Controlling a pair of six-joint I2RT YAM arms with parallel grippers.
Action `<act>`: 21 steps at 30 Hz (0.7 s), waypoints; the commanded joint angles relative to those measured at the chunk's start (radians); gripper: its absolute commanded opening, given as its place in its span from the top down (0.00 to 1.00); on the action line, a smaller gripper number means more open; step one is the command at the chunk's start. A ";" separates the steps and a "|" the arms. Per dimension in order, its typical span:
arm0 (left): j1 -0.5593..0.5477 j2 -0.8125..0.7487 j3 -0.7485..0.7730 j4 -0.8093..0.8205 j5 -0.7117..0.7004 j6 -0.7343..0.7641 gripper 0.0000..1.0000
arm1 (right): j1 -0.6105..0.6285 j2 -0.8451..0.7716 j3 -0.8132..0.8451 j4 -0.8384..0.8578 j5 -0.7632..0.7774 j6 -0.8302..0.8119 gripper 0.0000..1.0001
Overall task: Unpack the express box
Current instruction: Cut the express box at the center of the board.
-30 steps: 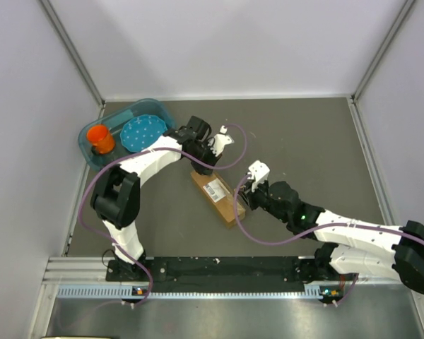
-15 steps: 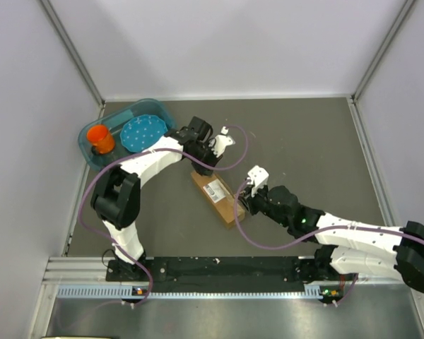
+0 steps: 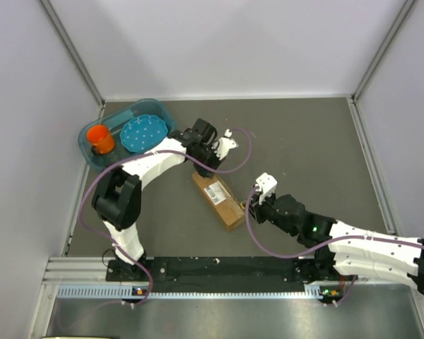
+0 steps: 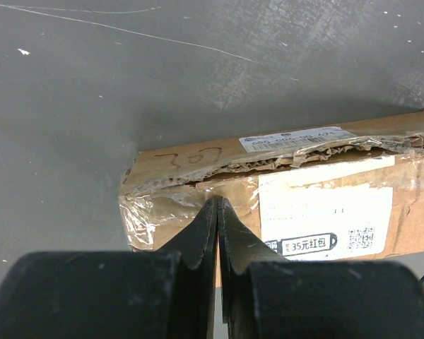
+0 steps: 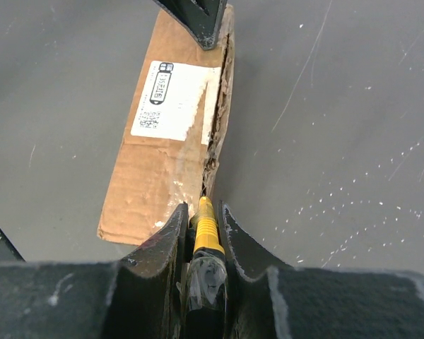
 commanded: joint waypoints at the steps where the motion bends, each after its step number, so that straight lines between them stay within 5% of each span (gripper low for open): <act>1: -0.016 0.042 -0.021 -0.102 -0.117 -0.016 0.96 | 0.039 -0.008 0.014 -0.076 0.043 0.030 1.00; 21: -0.024 0.068 -0.007 -0.111 -0.169 -0.032 0.97 | 0.220 -0.072 0.075 -0.352 0.207 0.148 1.00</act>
